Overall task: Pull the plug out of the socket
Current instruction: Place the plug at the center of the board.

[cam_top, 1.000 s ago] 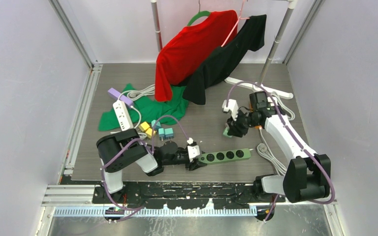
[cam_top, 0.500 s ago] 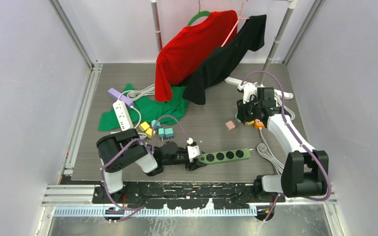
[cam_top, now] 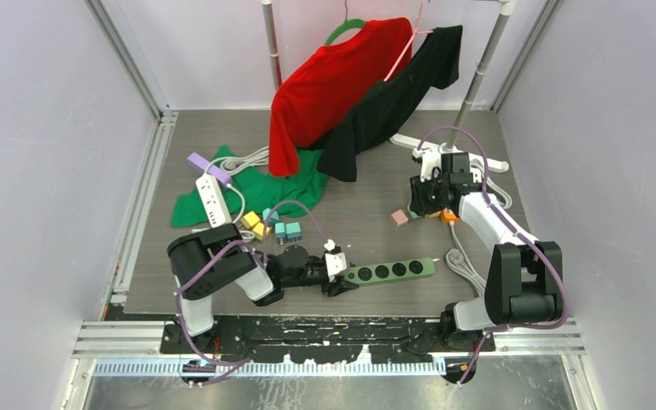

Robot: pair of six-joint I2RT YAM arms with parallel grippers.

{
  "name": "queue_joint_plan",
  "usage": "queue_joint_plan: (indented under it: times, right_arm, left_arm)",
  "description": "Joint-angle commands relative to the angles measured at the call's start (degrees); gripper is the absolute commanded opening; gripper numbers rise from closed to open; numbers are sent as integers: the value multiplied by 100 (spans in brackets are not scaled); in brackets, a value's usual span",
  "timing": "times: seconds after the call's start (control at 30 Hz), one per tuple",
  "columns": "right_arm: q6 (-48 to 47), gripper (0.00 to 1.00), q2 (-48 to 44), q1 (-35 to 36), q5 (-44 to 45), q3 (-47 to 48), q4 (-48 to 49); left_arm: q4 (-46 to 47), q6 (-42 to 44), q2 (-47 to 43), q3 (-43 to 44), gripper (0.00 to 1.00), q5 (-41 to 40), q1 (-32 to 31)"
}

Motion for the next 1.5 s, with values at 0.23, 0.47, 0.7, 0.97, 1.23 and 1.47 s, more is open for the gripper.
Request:
queue_joint_plan:
  times: [0.23,0.47,0.7,0.97,1.23,1.47]
  right_arm:
    - [-45,27,147,-28,236,204,236]
    - [124,30,73,-72,477,122,525]
    - [184,31,258,-81,468,155,534]
    - [141,32,421,-81,204,283,288]
    - [158,49,462,-86,278,348,231]
    - [167,53,350,-140,285,353,230]
  left_arm:
    - [147,83,-40,-79,0,26,21]
    - [151,89,-42,-83,0,48,27]
    - [148,92,-51,-85,0,47,26]
    - [149,94,-44,-83,0,51,21]
    - [160,94,-41,-87,0,52,24]
    - [158,92,-49,-88,0,65,21]
